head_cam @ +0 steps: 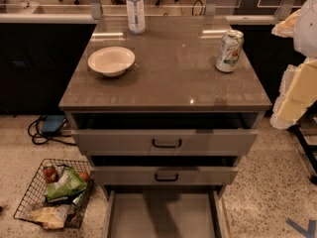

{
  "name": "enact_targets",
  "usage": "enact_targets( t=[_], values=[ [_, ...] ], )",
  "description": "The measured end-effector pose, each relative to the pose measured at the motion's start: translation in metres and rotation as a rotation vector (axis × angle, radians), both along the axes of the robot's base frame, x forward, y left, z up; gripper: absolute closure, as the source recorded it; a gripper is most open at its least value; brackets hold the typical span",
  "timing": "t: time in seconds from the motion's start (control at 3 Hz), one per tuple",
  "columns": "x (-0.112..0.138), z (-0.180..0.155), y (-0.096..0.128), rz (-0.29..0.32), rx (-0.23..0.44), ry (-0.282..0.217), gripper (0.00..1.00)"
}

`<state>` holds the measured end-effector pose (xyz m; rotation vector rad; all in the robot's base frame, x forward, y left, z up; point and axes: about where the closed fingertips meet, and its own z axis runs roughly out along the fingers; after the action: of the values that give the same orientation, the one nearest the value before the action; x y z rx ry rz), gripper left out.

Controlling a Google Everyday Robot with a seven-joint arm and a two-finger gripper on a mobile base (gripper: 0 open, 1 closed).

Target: Close bottom drawer

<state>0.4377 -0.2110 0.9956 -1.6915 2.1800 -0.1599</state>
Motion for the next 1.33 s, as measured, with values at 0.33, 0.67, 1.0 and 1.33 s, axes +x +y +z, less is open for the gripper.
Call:
enact_targets(
  t=[0.33, 0.67, 1.0, 1.33],
  values=[
    [0.000, 0.000, 0.000, 0.000, 0.000, 0.000, 0.00],
    [-0.012, -0.029, -0.045, -0.068, 0.012, -0.010, 0.00],
    [-0.024, -0.051, -0.075, -0.090, -0.004, -0.010, 0.00],
    [-0.044, -0.092, -0.096, -0.037, -0.024, 0.018, 0.00]
  ],
)
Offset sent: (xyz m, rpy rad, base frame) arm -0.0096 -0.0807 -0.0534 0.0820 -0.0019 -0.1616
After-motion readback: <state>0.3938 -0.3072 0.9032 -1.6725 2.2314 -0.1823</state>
